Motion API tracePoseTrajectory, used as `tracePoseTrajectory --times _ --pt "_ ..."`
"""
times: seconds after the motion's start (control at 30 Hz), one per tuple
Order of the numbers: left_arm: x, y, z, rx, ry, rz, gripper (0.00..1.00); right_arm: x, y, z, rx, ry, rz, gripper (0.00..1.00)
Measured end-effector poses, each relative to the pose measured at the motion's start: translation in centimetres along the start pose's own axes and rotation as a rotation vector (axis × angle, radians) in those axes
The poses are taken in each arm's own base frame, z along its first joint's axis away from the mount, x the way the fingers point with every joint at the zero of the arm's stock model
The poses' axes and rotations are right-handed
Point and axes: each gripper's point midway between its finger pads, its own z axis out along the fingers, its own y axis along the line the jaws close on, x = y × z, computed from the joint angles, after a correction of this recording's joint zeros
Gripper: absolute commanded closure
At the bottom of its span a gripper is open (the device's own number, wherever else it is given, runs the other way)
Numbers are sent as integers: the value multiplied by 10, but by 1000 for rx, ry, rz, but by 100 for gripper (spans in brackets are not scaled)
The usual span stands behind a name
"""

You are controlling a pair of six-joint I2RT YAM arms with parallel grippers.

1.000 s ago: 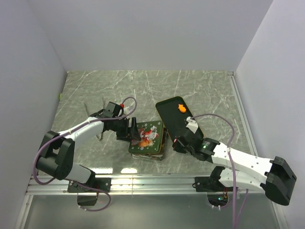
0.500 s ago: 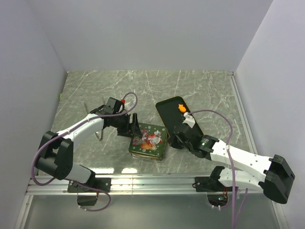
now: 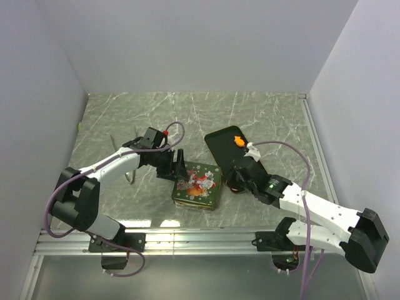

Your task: Pack the cookies

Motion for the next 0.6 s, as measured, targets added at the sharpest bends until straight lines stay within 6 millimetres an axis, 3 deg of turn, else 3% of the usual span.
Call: tracePoseTrajectory --times 0.33,0.43,0.6 --pt "-3 -5 2 -8 12 8 24 12 46 10 -204 98 -17 100" --pt "-3 -4 2 -11 12 9 24 3 60 15 -290 98 44 100" --pt "-3 -5 2 -13 12 9 24 -2 51 35 -305 108 123 100"
